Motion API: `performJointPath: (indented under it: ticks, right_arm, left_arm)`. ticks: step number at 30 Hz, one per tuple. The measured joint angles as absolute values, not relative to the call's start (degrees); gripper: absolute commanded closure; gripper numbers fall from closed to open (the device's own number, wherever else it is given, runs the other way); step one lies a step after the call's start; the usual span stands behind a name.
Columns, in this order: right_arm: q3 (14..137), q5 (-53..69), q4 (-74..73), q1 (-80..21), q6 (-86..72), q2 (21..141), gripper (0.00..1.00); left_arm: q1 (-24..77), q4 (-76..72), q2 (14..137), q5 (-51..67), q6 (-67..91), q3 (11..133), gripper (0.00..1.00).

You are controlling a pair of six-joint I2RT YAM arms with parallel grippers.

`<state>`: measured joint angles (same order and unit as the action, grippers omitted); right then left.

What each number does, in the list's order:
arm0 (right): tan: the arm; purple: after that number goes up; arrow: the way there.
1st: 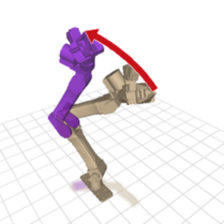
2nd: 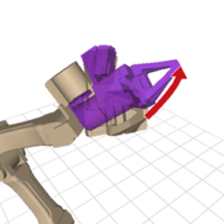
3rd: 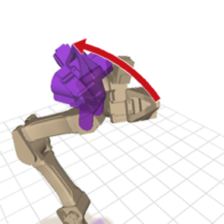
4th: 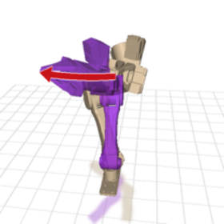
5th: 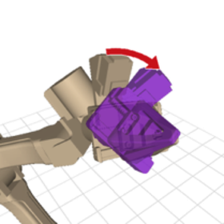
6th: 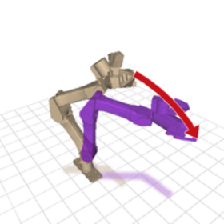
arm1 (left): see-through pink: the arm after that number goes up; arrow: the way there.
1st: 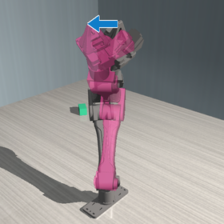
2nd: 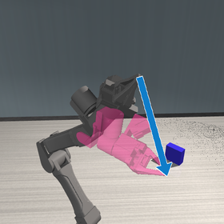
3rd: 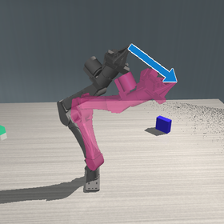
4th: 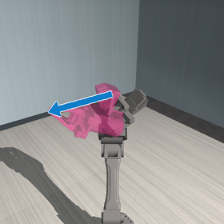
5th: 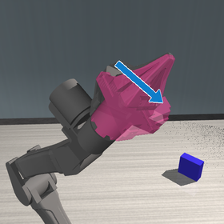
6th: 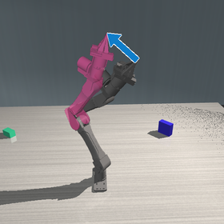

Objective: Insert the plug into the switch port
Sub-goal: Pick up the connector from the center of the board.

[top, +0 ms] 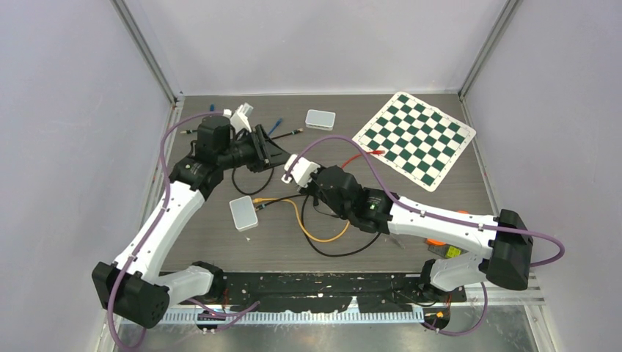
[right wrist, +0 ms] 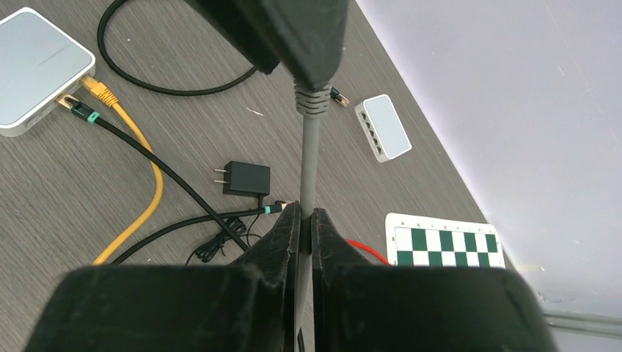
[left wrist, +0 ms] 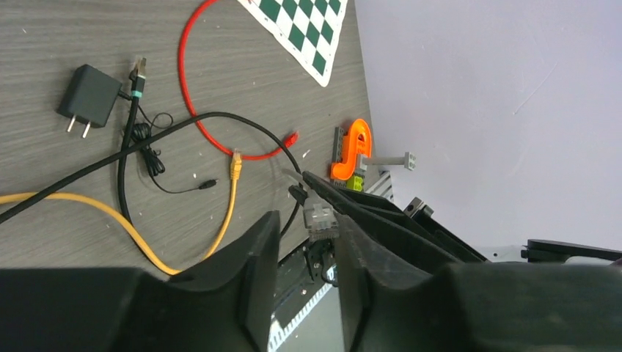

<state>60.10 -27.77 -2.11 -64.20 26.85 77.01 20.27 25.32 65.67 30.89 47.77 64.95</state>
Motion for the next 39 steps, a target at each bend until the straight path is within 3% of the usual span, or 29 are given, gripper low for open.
performJointPath:
  ticks: [5, 13, 17, 19, 25, 27, 30, 32, 39]
  right_arm:
    - [60.1, -27.6, -2.3, -64.3, 26.5, 77.0, 0.95]
    - [59.4, -27.5, -2.2, -64.8, 26.2, 77.0, 0.95]
    - [59.1, -27.5, -2.2, -65.3, 26.2, 77.0, 0.95]
    - [58.8, -27.5, -2.2, -65.4, 26.2, 77.0, 0.95]
    - [58.2, -27.4, -2.3, -65.7, 26.2, 77.0, 0.95]
    - [58.2, -27.4, -2.3, -65.8, 26.2, 77.0, 0.87]
    - [58.2, -27.2, -2.4, -65.8, 25.6, 77.0, 0.53]
    - [58.2, -26.8, -3.2, -65.9, 25.1, 76.7, 0.43]
    - [60.3, -20.7, -13.5, -63.9, 21.6, 68.4, 0.34]
  left_arm:
    - [20.3, 23.7, 66.5, 33.3, 49.4, 63.5, 0.78]
    - [20.3, 23.2, 67.0, 33.7, 50.6, 63.5, 0.61]
    - [20.3, 24.7, 67.4, 33.0, 50.0, 63.5, 0.60]
    - [20.3, 26.0, 67.7, 32.2, 49.3, 63.6, 0.65]
    - [20.4, 28.3, 67.7, 31.0, 48.0, 64.3, 0.98]
    - [20.6, 28.2, 67.6, 31.1, 47.5, 64.6, 1.00]
    - [20.6, 28.2, 67.6, 31.2, 46.6, 64.6, 1.00]
    - [20.6, 28.1, 67.6, 31.4, 45.3, 64.6, 1.00]
    - [20.5, 22.9, 66.3, 34.1, 36.3, 64.5, 1.00]
